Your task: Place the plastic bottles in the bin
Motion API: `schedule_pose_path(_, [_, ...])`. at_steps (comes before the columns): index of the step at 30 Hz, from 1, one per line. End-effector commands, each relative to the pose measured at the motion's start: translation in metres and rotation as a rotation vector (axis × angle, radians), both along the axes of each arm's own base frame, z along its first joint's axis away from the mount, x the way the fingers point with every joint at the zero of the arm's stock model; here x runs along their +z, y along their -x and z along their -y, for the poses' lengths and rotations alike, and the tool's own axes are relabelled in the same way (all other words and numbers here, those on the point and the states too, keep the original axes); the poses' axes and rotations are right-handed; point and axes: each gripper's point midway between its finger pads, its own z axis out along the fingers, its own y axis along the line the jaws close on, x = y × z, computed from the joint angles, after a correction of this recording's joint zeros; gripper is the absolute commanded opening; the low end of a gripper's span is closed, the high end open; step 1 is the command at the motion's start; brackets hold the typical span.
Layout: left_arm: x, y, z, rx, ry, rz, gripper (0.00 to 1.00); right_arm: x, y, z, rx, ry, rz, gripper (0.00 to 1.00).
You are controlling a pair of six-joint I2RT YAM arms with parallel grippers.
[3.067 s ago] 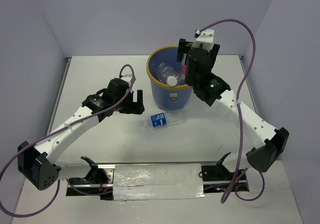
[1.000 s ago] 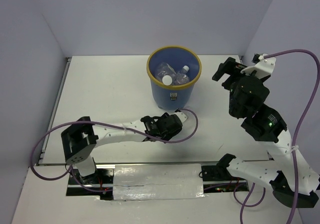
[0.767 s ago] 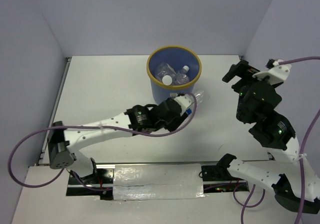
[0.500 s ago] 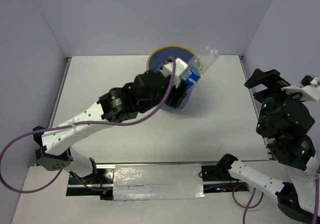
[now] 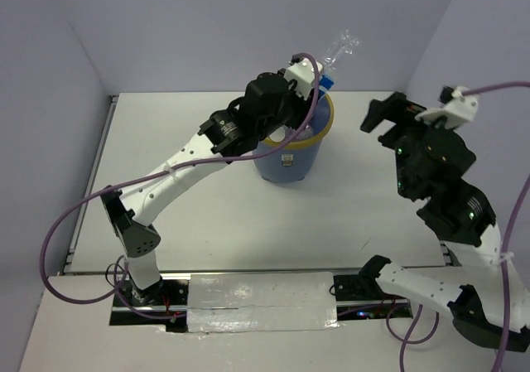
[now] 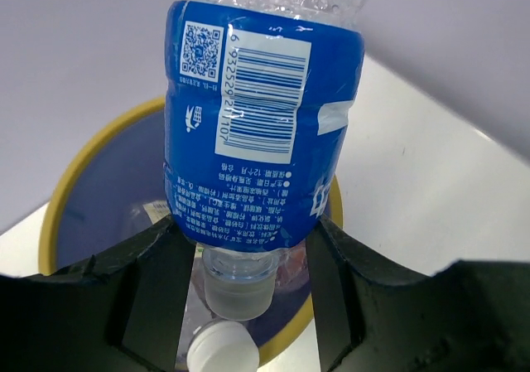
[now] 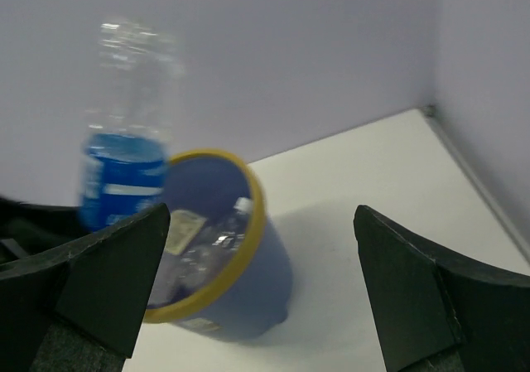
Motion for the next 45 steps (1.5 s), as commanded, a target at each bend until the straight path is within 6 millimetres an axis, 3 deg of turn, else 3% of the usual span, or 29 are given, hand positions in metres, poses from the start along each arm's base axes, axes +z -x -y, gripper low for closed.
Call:
schedule_pose_path(1, [0.042,0.01,-0.005,-0.048,0.082,0.092,0.25,0.028,-0.012,-0.055,0.259,-0.019,0.028,1.0])
schedule_pose_path(3, [0.042,0.011,-0.012,-0.047,0.103,0.079,0.25,0.041,-0.021,-0.075,0.329,-0.03,0.038,1.0])
schedule_pose_path(6, [0.042,0.013,-0.02,-0.058,0.123,0.061,0.25,0.06,-0.029,-0.088,0.372,-0.06,0.072,1.0])
schedule_pose_path(8, [0.042,0.012,-0.024,-0.061,0.132,0.055,0.25,0.059,-0.042,-0.104,0.402,-0.063,0.053,1.0])
schedule_pose_path(16, [0.034,0.007,-0.027,-0.065,0.143,0.038,0.24,0.059,-0.085,-0.11,0.394,-0.14,0.034,1.0])
schedule_pose_path(19, [0.033,0.005,-0.032,-0.057,0.146,0.037,0.24,0.064,-0.091,-0.11,0.423,-0.179,0.032,1.0])
schedule_pose_path(25, [0.032,-0.015,-0.033,-0.044,0.21,0.052,0.24,0.078,-0.075,-0.101,0.433,-0.197,0.078,1.0])
schedule_pose_path(26, [0.024,-0.022,-0.031,-0.033,0.22,0.041,0.24,0.08,-0.071,-0.099,0.427,-0.197,0.082,1.0])
schedule_pose_path(31, [0.012,-0.049,-0.019,-0.025,0.235,0.047,0.25,0.085,-0.039,-0.062,0.334,-0.196,0.13,1.0])
schedule_pose_path(38, [-0.024,-0.092,0.0,-0.058,0.207,-0.005,0.26,0.071,-0.004,-0.02,0.211,-0.191,0.15,1.0])
schedule_pose_path(45, [-0.049,-0.093,-0.001,-0.048,0.193,-0.038,0.28,0.056,0.012,0.002,0.136,-0.152,0.116,1.0])
